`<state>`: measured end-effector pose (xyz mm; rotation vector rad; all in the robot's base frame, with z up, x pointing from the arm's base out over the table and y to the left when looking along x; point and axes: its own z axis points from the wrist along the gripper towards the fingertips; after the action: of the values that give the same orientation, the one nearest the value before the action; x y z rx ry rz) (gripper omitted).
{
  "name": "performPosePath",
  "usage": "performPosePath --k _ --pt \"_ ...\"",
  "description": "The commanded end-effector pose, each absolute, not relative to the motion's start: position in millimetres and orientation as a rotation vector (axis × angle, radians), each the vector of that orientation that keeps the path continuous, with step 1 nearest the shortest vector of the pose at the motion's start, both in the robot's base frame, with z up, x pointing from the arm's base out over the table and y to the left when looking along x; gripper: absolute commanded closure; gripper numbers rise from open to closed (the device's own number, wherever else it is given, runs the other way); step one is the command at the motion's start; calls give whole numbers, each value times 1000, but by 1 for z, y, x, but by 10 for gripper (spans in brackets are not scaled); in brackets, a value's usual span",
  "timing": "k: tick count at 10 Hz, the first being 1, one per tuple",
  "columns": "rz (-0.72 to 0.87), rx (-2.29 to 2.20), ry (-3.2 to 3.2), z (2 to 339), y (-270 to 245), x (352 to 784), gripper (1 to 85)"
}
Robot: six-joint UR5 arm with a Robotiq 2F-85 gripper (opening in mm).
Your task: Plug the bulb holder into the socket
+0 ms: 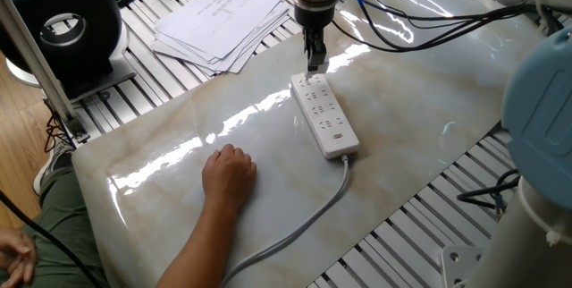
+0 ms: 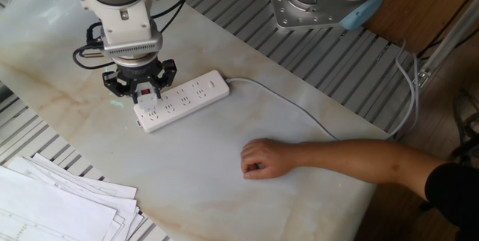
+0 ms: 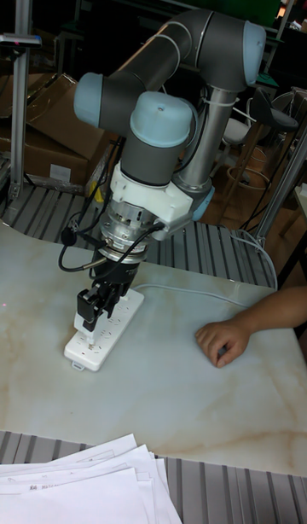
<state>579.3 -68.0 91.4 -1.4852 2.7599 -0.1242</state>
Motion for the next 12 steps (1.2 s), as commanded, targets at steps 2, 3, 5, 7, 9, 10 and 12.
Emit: performPosePath --k 2,3,5,7,9,10,12 --pt "-91 -1475 2752 89 -66 578 843" --pt "-91 -1475 2752 89 -66 578 843" --pt "-85 -1484 2745 87 -67 577 843" --pt "-88 -1484 2745 86 -68 577 843" --pt "-85 -1484 2745 86 -67 577 843" --pt "-85 -1482 2746 86 -67 577 843" --pt "-84 -1483 2748 86 -67 576 843"
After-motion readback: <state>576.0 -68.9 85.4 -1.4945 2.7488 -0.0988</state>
